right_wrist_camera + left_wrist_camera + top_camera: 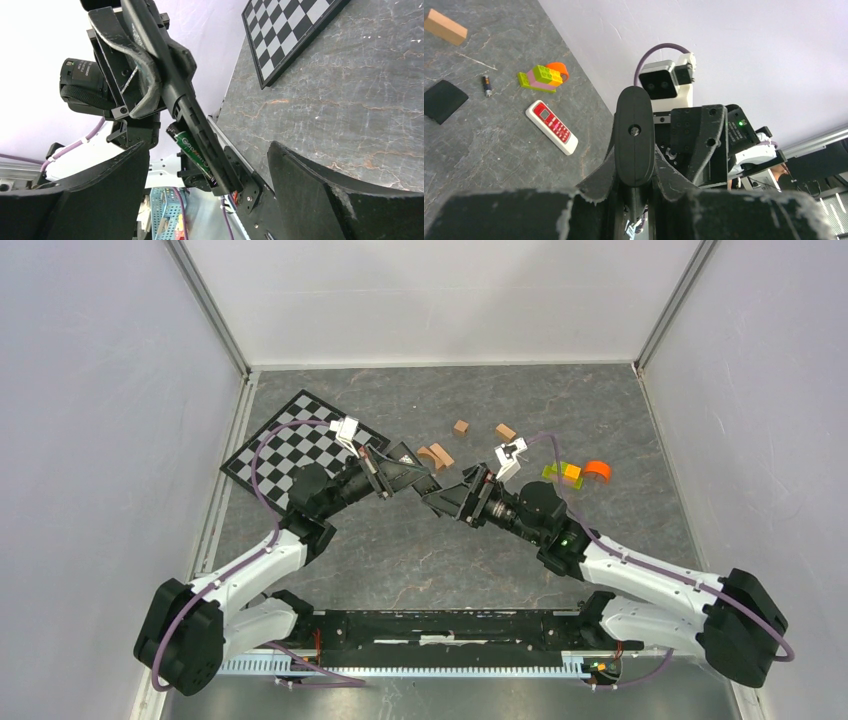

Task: Load the batteries into the remote control
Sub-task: Load the battery into the remote control.

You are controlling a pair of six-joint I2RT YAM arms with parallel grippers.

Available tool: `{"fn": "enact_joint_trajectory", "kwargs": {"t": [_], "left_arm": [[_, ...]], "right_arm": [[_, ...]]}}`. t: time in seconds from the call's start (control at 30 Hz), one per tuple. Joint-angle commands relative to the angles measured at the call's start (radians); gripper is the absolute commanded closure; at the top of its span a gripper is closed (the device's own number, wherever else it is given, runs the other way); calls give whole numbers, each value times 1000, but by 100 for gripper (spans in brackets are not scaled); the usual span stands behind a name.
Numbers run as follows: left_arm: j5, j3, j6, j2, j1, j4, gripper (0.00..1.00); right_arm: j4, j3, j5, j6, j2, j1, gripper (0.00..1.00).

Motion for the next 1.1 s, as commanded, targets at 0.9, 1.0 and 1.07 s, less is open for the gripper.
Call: {"fn": "enact_joint_trajectory", "kwargs": {"t": [0.9,1.0,1.07], "left_arm": [[53,-33,-88,-35,6,162,98],[40,-36,-122,-39,6,162,98],[40,-36,-132,-42,6,161,98]], "right_arm": [[240,-40,-39,102,30,-5,50],[253,-49,-40,99,22,-4,56],[259,-55,-45,95,21,-5,61]]}}
